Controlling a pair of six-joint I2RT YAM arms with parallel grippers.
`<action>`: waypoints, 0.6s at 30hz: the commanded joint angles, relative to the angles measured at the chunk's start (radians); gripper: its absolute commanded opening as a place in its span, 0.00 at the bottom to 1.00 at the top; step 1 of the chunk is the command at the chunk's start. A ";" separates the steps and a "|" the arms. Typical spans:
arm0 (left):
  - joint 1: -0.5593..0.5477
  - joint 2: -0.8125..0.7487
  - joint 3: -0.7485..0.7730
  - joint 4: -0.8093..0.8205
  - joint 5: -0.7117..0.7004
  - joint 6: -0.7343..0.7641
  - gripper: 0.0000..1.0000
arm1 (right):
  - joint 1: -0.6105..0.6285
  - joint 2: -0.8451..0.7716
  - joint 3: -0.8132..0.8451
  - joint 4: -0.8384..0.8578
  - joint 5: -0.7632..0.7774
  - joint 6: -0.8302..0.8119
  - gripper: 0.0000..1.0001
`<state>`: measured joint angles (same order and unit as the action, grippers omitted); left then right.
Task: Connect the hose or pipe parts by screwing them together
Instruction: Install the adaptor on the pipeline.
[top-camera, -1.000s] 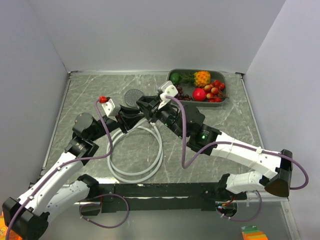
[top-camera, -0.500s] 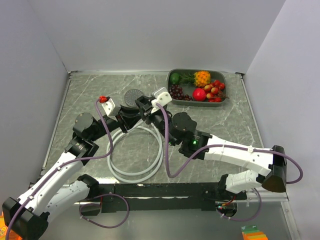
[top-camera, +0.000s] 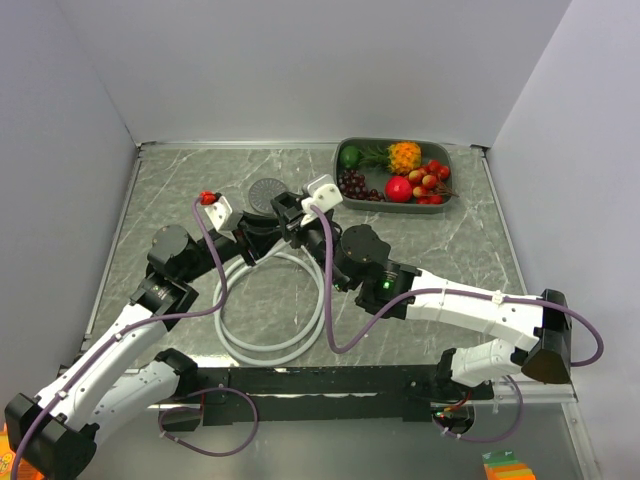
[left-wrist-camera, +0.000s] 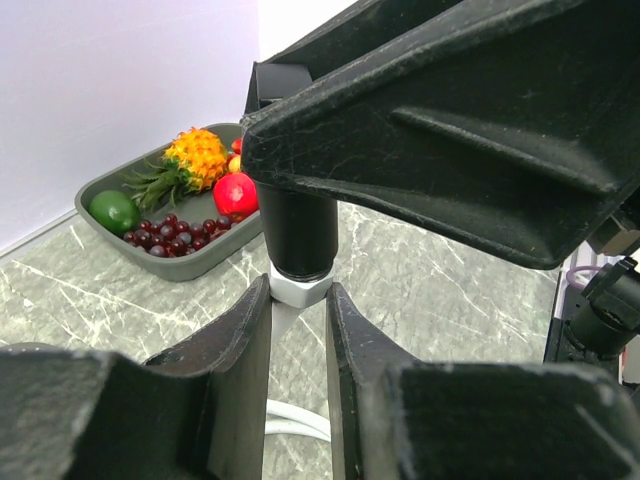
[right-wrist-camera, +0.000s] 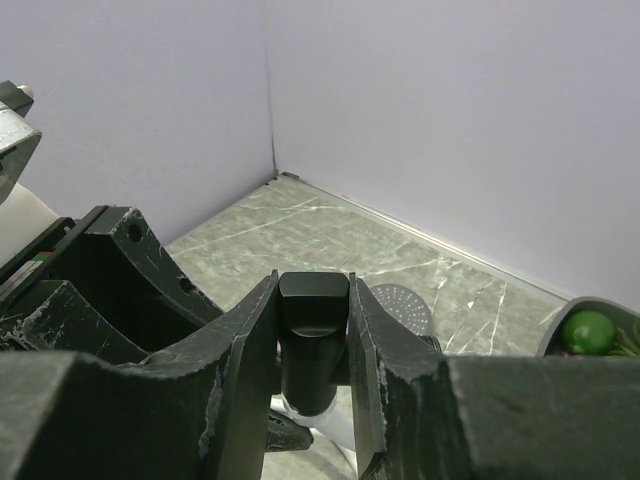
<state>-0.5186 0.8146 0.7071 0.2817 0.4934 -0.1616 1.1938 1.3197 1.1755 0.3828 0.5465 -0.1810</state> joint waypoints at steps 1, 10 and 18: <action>-0.003 -0.037 0.088 0.154 -0.009 -0.013 0.01 | -0.020 -0.019 -0.020 -0.091 0.102 -0.054 0.37; -0.003 -0.035 0.088 0.125 -0.029 -0.012 0.01 | -0.017 -0.042 -0.010 -0.094 0.083 -0.061 0.47; -0.003 -0.040 0.081 0.114 -0.039 -0.006 0.01 | -0.016 -0.053 0.004 -0.096 0.053 -0.074 0.13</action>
<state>-0.5217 0.8143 0.7185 0.2707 0.4725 -0.1616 1.1893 1.2987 1.1744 0.3424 0.5545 -0.1997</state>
